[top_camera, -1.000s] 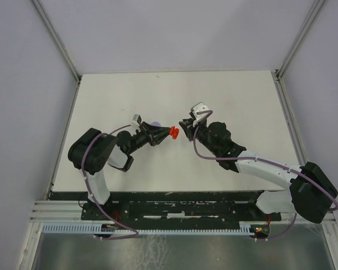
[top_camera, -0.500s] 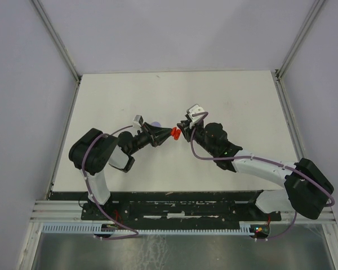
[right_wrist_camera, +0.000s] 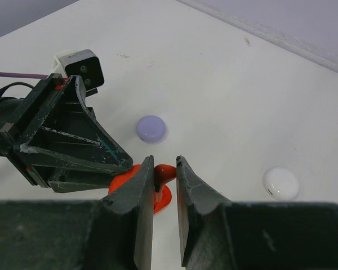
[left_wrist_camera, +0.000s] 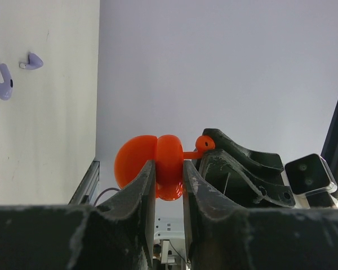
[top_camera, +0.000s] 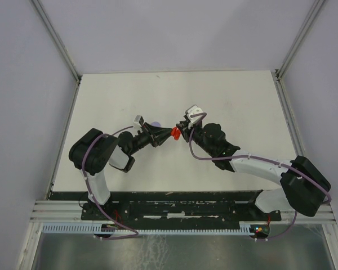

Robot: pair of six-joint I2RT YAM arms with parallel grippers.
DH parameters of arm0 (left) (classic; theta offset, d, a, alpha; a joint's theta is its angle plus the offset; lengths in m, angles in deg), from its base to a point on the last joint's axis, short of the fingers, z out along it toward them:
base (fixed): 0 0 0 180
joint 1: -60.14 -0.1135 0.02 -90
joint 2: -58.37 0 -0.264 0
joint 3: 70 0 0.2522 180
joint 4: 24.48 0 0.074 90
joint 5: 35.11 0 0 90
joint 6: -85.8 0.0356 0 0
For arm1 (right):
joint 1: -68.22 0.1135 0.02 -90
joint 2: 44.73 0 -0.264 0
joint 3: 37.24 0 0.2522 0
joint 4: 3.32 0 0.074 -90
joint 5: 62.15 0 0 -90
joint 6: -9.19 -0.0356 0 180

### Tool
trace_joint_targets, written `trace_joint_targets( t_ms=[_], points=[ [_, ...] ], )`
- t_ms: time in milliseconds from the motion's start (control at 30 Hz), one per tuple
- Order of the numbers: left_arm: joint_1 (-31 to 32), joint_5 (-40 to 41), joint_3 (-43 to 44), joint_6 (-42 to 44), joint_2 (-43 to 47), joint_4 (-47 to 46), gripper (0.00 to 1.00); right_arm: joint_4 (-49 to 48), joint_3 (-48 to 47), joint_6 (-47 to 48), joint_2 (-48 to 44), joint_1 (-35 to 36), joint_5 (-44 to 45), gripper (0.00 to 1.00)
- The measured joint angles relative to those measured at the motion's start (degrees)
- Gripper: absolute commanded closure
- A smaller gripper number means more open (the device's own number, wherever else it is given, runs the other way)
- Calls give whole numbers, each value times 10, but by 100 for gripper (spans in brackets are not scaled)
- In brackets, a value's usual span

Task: Insert the wireless bluetooth earbuds into the charging case
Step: Place the earbud in the charging case.

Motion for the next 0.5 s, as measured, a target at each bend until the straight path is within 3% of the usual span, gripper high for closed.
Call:
trace_joint_targets(
  t_ms=[500],
  points=[
    [3, 0, 0, -4, 9, 0, 97, -7, 9, 0, 8, 1, -6, 98]
  ],
)
